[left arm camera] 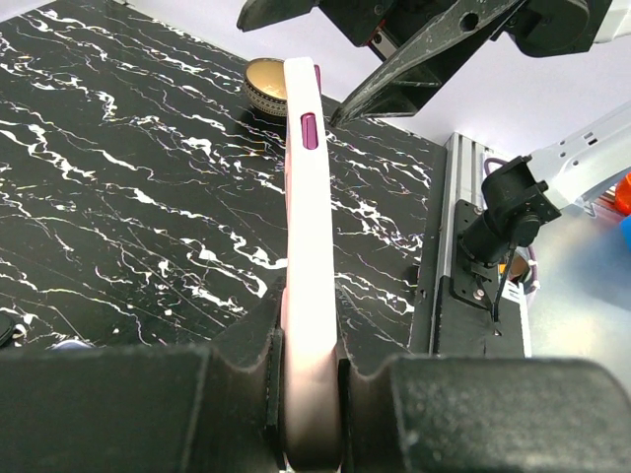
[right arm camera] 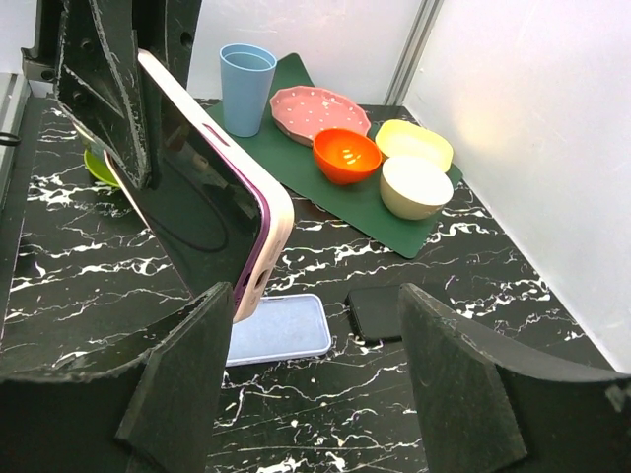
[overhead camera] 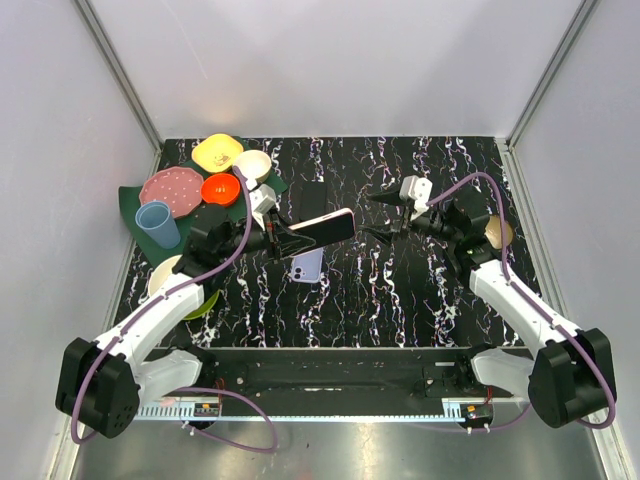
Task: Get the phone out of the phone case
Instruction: Remove the phone case from the phone.
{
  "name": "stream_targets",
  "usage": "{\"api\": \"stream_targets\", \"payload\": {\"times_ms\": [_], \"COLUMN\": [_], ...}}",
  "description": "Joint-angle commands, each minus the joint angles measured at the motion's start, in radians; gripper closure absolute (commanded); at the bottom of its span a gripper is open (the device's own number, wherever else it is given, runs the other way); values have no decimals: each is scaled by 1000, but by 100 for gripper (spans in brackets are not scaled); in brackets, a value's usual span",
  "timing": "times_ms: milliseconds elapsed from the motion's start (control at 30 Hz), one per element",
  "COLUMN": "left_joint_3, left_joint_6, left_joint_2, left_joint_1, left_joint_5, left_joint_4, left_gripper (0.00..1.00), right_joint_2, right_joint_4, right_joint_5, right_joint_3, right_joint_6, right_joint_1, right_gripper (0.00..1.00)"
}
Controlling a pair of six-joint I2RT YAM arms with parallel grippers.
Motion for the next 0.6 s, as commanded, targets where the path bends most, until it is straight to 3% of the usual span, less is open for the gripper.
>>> {"api": "stream_targets", "payload": {"times_ms": [0,567], "left_joint_3": [8,5], "left_joint_6": [-40,-55], "left_joint_2": [-11,7], "left_joint_1": [6,6], "left_joint_5": [40,57], "left_joint_4": [149,161], "left_gripper": [100,100], "right_joint_2": [9,30], "right_joint_4": [69,112], "right_joint_5": [0,0], "right_joint_3": [-3,-10], "right_joint_6": [20,55], "right_joint_1": [-4,-6], "right_gripper": [27,27]}}
